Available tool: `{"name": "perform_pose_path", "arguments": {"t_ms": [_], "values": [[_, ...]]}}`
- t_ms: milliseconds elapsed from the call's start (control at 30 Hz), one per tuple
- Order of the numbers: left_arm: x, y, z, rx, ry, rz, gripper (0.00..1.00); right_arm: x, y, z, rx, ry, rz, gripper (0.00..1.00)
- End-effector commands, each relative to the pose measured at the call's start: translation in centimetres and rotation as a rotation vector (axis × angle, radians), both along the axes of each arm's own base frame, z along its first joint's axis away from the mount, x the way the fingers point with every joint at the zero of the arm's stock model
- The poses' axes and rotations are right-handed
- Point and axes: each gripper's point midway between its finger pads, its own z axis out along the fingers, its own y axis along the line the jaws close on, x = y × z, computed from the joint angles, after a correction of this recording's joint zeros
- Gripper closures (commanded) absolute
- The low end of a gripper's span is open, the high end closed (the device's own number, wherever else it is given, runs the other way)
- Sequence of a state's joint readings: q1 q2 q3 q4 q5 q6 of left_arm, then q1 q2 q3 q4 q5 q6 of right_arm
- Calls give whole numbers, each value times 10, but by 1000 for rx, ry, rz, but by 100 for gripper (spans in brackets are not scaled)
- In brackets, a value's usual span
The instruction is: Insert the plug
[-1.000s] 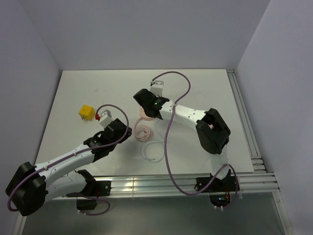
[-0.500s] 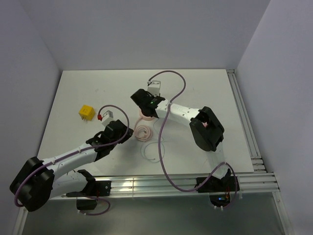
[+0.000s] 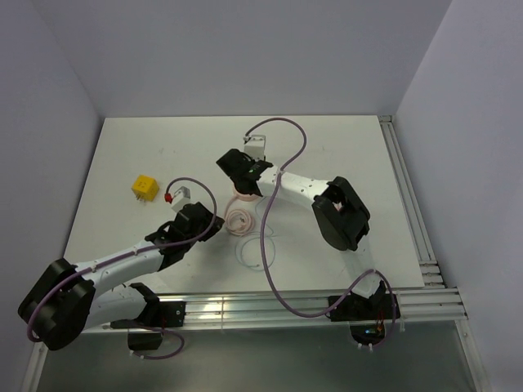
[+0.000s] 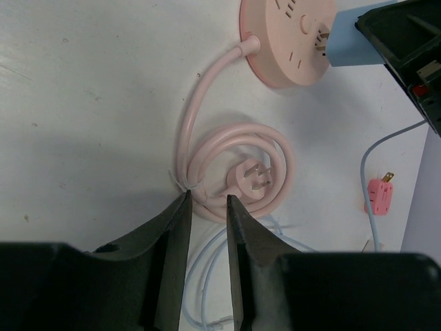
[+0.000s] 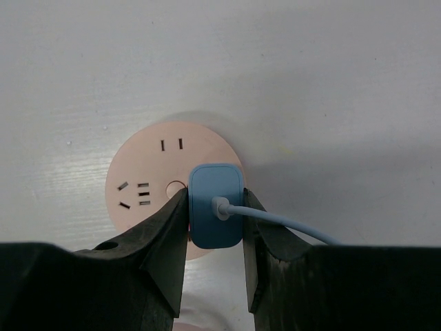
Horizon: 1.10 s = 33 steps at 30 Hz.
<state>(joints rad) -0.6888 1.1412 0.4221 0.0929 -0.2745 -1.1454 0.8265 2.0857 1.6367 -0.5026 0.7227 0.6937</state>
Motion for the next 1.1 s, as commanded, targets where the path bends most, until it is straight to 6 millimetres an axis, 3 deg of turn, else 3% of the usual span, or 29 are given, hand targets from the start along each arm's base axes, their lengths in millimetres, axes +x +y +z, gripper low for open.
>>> {"name": "perform_pose_path", "arguments": {"t_ms": [0, 633, 1067], "values": [[3, -2, 9, -27, -39, -5, 68, 16, -4, 9, -20, -54, -41, 100], [3, -6, 4, -39, -29, -17, 73, 12, -7, -10, -124, 18, 34, 100], [2, -12, -7, -53, -3, -30, 80, -7, -12, -59, -179, 164, 65, 100]]}}
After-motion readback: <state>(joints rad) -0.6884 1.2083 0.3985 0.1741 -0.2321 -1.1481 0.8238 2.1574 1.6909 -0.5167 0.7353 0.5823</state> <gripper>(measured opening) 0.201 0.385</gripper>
